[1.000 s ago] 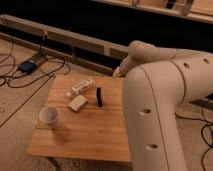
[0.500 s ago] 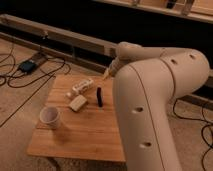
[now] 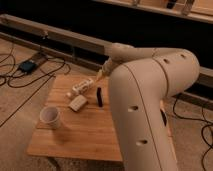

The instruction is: Knock the eraser over

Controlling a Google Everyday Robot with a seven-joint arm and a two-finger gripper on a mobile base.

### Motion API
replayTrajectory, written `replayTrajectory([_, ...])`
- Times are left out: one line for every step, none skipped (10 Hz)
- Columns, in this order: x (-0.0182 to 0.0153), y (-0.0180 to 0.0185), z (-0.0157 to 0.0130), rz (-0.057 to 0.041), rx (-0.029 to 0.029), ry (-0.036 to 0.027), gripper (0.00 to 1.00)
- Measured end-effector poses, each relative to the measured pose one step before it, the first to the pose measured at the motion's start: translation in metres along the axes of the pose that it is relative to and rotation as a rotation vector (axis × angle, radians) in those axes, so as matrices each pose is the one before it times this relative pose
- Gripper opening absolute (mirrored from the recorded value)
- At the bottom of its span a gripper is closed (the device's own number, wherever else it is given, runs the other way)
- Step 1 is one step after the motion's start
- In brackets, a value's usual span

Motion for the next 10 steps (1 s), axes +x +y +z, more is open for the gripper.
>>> replayTrajectory([0.00553, -0.00628, -0.00237, -0.003, 0.00261, 0.00161, 0.6])
replayTrajectory([0.00277, -0.00069, -0.00065, -0.00536, 0.00165, 0.00013, 0.6])
replayTrajectory([-0.00124, 0.00318, 0.00101, -0.00568, -0.00047, -0.00013, 0.6])
replayTrajectory([-0.00091, 0.00484, 0.00255, -0.00816, -0.00047, 0.0029, 0.6])
replayTrajectory([-0.00044, 0.00025, 0.0007, -0.00432, 0.00175, 0.00057, 0.6])
replayTrajectory([0.00212, -0.00357, -0.00101, -0.00298, 0.00291, 0.00098, 0.6])
replayTrajectory([0.00105, -0.00172, -0.0006, -0.00168, 0.0012, -0.00013, 0.6])
replayTrajectory([-0.00013, 0.00127, 0.00065, -0.00508, 0.00016, 0.00111, 0.6])
replayTrajectory([-0.00046, 0.00441, 0.00211, -0.01005, -0.00098, 0.00358, 0.6])
replayTrajectory([-0.00047, 0.00088, -0.00001, -0.00348, 0.00028, -0.00021, 0.6])
